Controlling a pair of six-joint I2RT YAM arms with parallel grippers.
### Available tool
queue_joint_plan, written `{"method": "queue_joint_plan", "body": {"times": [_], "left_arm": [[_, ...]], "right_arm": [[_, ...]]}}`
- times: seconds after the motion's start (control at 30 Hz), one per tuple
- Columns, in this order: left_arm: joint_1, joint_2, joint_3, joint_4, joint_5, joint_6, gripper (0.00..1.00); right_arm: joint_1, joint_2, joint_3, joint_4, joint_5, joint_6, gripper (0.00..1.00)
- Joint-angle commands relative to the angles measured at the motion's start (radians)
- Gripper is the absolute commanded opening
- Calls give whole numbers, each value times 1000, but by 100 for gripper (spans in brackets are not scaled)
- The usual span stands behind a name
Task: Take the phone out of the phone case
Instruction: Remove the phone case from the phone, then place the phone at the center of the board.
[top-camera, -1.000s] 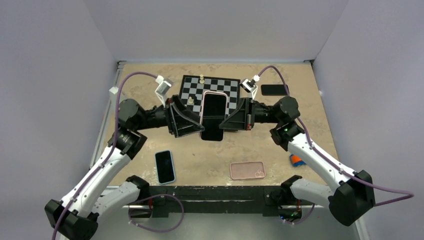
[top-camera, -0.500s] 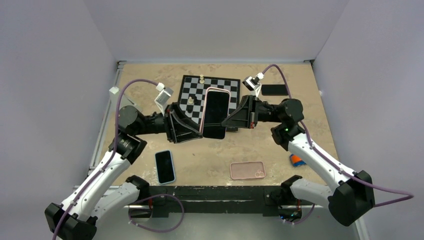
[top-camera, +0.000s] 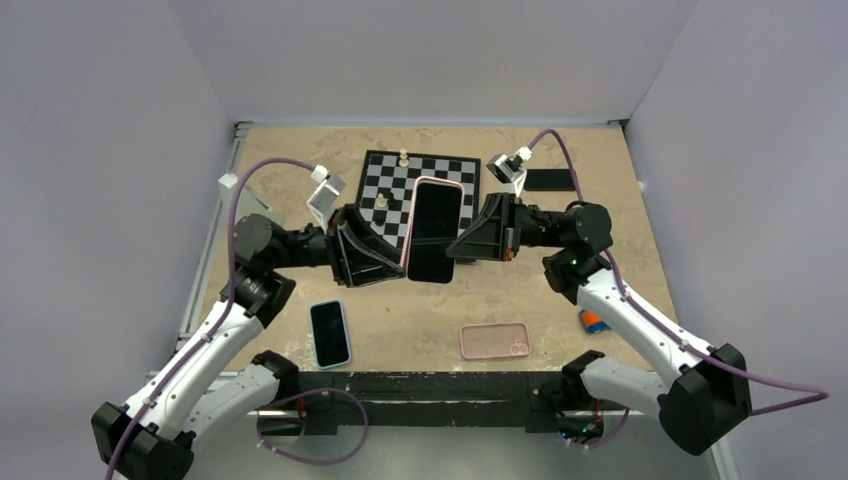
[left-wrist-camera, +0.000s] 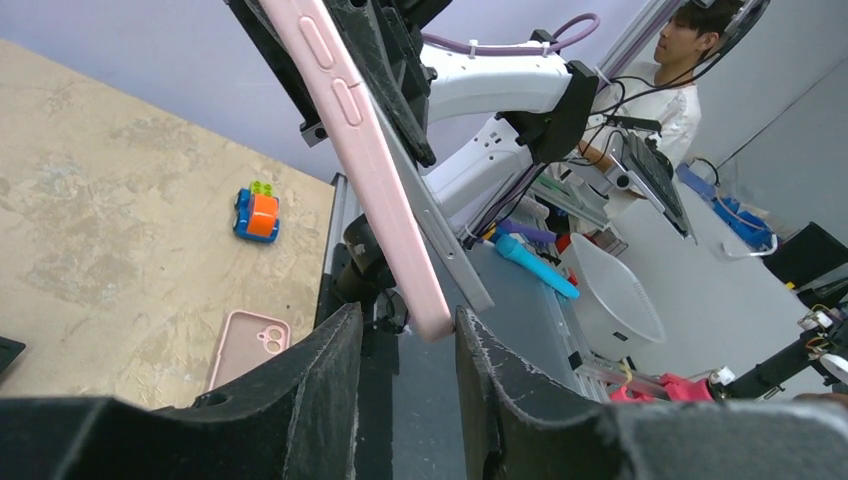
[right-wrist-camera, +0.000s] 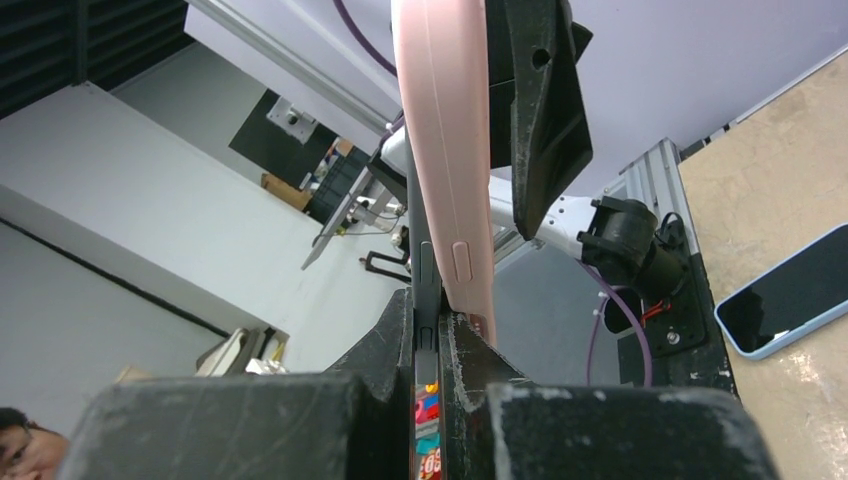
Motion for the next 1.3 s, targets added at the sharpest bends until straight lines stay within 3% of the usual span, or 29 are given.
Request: {"method": "queue_joint_plan", "body": {"times": [0.0, 0.2, 0.27, 0.33, 0.43, 0.5, 0.57, 0.67, 0.87, 1.0, 1.1, 1.27], "left_arm": [[-3, 15, 5, 70, 10, -22, 42], [-6, 47, 60, -66, -50, 22, 33], [-12, 56, 87, -144, -75, 65, 24], [-19, 65, 125, -268, -119, 118, 9], [-29, 68, 153, -372, -187, 158, 0], [-28, 64, 184, -573, -339, 189, 0], [-27, 93, 223, -775, -540, 234, 0], [-27, 137, 241, -920, -623, 316, 0], [-24, 95, 150, -896, -749, 326, 0], [-29, 108, 127, -835, -644, 350, 0], [-71, 127, 127, -818, -578, 373, 0], [-203, 158, 146, -818, -510, 407, 0]], "right_arm": [[13, -33, 12, 105, 23, 19, 0], [36, -14, 29, 93, 30, 0, 0], [38, -14, 34, 74, 35, -16, 0], [39, -15, 41, 32, 39, -43, 0], [39, -19, 58, -65, 44, -110, 0], [39, -34, 80, -214, 61, -205, 0], [39, -57, 129, -469, 109, -378, 0], [39, -96, 211, -801, 234, -619, 0], [21, -231, 323, -1172, 530, -829, 0], [-77, -238, 358, -1385, 814, -835, 0], [-256, -235, 227, -1328, 847, -736, 0], [-537, -212, -121, -941, 826, -469, 0]]}}
